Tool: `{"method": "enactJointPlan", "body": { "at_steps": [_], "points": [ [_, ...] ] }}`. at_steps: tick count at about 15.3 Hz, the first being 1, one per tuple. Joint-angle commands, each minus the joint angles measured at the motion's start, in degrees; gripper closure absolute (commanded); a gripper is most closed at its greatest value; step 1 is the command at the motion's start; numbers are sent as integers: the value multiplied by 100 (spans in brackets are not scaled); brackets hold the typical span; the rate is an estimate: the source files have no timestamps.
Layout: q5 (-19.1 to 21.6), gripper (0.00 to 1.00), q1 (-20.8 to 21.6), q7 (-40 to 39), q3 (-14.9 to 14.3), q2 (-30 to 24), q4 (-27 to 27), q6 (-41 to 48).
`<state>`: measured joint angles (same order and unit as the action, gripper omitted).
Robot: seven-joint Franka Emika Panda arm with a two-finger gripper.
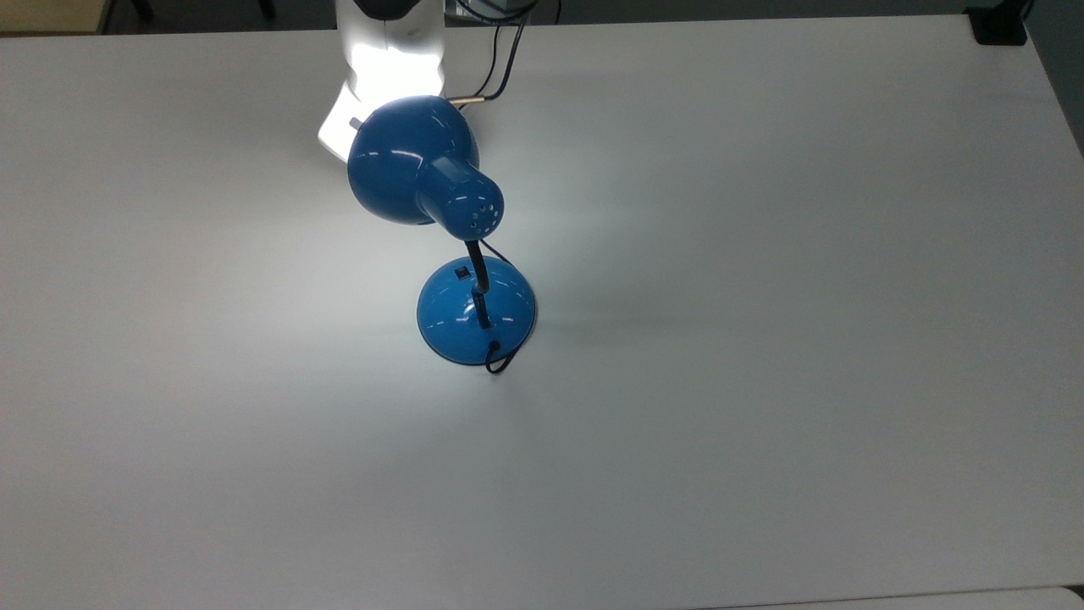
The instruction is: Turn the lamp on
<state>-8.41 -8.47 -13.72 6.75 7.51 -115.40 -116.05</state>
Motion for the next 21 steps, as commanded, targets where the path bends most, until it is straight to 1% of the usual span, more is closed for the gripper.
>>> {"method": "enactJointPlan", "body": {
  "at_steps": [1, 2, 4, 5, 6, 7, 8, 9, 10, 11, 14, 17, 19, 21],
  "points": [
    [-64, 100, -224, -648, -25, -688, 96, 1160],
    [-38, 100, -295, -771, -25, -837, 219, 1451],
    [23, 99, -400, -904, -42, -1058, 535, 1752],
    [119, 98, -436, -896, -42, -1120, 754, 1901],
    [346, 93, -462, -826, -51, -1172, 974, 2024],
    [618, 76, -488, -799, -69, -1216, 1193, 2156],
    [839, 65, -489, -790, -173, -1234, 1378, 2340],
    [989, 39, -454, -755, -287, -1234, 1580, 2455],
    [1121, 23, -427, -650, -341, -1234, 1730, 2526],
    [1174, 0, -392, -441, -350, -1243, 1897, 2561],
    [1140, 0, -164, 253, -324, -1173, 2153, 2413],
    [1131, 0, -41, 834, -341, -1007, 2162, 1851],
    [1122, 0, -32, 863, -420, -944, 2162, 1858],
    [1113, 0, -5, 862, -420, -944, 2162, 1850]
  ]
}}
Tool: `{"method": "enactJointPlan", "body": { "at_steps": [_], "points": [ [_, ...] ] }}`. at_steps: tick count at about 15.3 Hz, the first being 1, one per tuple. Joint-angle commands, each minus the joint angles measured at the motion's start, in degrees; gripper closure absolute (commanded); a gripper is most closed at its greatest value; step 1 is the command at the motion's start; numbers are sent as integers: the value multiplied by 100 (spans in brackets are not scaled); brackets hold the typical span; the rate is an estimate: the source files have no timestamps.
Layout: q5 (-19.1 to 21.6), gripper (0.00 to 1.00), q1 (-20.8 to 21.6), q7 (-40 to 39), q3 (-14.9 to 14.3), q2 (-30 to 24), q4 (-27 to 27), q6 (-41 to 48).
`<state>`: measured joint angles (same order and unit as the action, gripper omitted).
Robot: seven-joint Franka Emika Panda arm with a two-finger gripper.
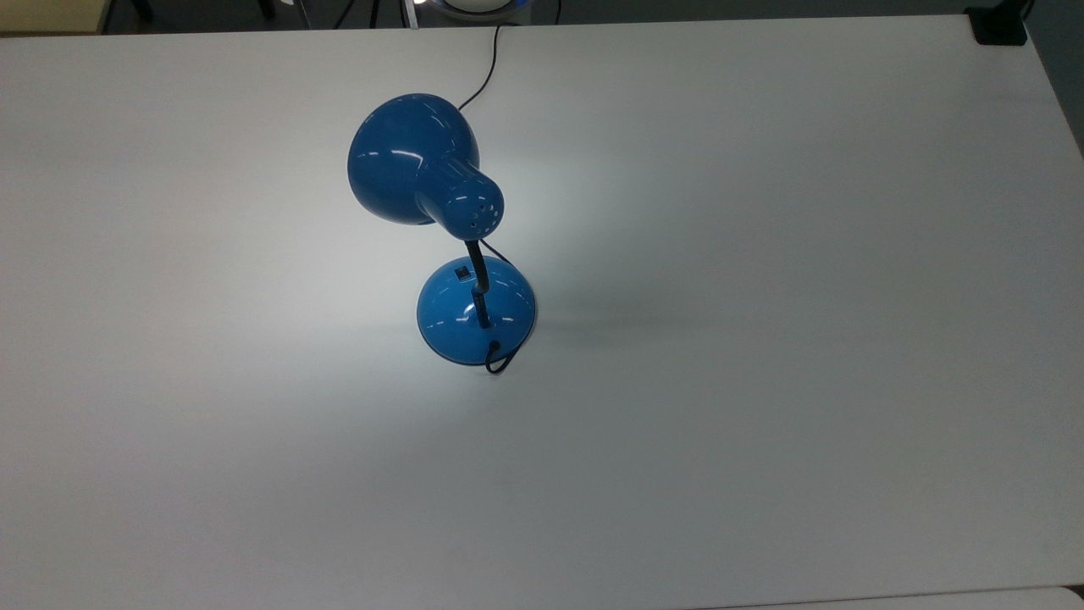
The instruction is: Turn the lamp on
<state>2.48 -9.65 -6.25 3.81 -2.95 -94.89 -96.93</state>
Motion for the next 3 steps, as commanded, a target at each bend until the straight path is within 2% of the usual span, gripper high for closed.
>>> {"method": "enactJointPlan", "body": {
  "at_steps": [1, 3],
  "points": [
    [16, 0, 112, 115, -127, 102, 111, -71],
    [-2, 0, 112, 124, -100, 102, 111, -71]
  ]
}}
